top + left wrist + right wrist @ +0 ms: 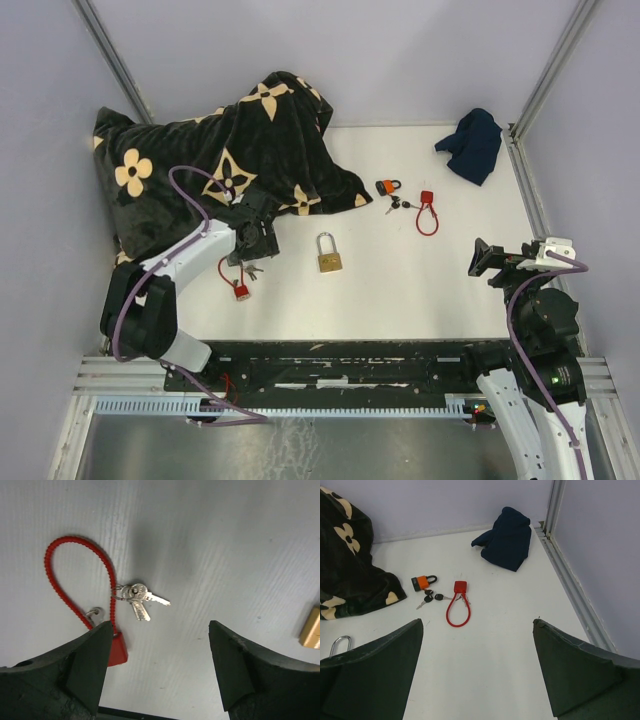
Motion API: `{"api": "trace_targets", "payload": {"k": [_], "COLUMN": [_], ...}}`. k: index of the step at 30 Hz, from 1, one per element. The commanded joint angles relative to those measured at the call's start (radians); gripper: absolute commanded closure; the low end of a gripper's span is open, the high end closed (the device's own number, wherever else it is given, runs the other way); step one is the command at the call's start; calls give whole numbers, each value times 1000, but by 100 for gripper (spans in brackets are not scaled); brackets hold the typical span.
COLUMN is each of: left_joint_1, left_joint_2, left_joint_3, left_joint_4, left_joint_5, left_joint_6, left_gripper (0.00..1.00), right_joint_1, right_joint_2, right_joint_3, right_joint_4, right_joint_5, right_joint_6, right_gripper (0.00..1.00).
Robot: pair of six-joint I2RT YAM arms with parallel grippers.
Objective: Unlock with the key
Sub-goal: Move the lock to the center of the board.
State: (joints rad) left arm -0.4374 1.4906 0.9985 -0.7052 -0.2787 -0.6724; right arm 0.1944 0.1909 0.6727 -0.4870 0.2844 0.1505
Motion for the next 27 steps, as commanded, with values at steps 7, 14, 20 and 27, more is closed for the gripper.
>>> {"api": "trace_targets", "payload": {"k": [7, 14, 20, 27], "left_joint_1": [49, 57, 58, 57], "left_joint_2": [117, 184, 245, 239], "left_joint_3": [106, 121, 89, 55], "left_joint_4": [-70, -32, -25, -12], "left_joint_5": [36, 28, 100, 199], "left_joint_6": [386, 441, 433, 396], "left_gripper": [17, 19, 24, 36], "right_joint_1": [4, 5, 4, 5], "right_joint_2": [3, 2, -2, -10], "right_joint_3": [-2, -2, -4, -5], "right_joint_4": [24, 24, 24, 25], "right_joint_5": [-11, -16, -11, -11], "right_joint_6": [-17, -17, -17, -19], "right_gripper": [1, 1, 1, 1]}}
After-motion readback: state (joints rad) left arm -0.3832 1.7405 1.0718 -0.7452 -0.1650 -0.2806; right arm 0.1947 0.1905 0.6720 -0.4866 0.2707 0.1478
